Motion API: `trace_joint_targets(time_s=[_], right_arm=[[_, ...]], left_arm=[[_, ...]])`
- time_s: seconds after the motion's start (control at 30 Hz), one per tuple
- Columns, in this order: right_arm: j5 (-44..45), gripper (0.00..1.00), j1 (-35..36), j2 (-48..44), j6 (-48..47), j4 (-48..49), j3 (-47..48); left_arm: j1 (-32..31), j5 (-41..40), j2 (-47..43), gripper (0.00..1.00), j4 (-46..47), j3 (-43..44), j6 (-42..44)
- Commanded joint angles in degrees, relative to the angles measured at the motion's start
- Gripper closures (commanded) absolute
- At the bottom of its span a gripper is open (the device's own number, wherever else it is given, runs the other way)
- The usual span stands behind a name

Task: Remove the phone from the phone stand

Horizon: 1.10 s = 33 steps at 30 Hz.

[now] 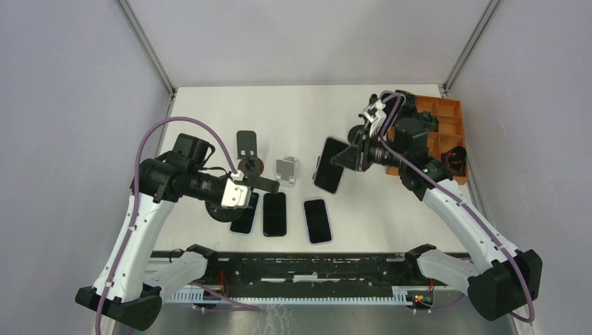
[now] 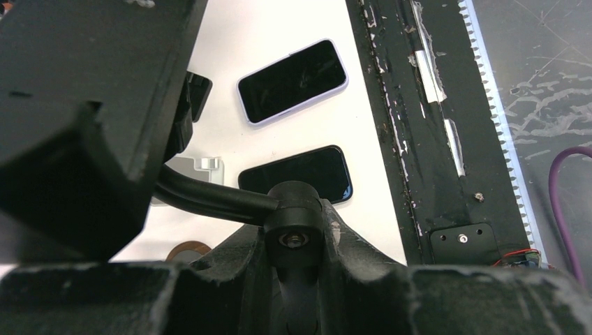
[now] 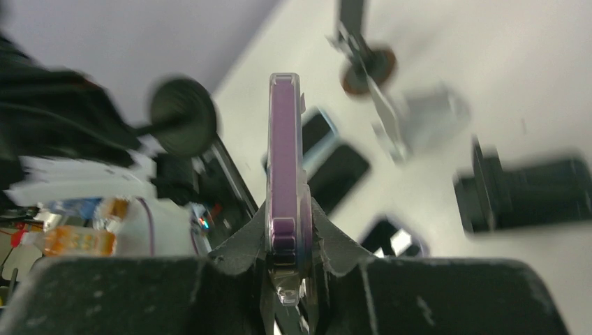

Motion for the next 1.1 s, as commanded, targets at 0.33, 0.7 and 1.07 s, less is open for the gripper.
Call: trace_joint_targets(time_s=[0.33, 0.7, 1.07], right_arm=[[13.1, 1.0, -0.2, -1.9, -17.0, -28.2, -13.6], [7.4, 1.0, 0.1, 9.0, -11.3, -14.7, -23.2], [19.9, 0.58, 0.6, 14.1, -13.6, -16.5, -18.5]], left_arm=[[-0.2, 4.8, -0.4, 0.98, 0.4, 4.6, -1.6], [-0.2, 5.1, -0.8, 0.98, 0.5, 5.2, -2.9], [-0.2, 6.6, 0.1, 0.98, 0.4, 5.2, -1.9]])
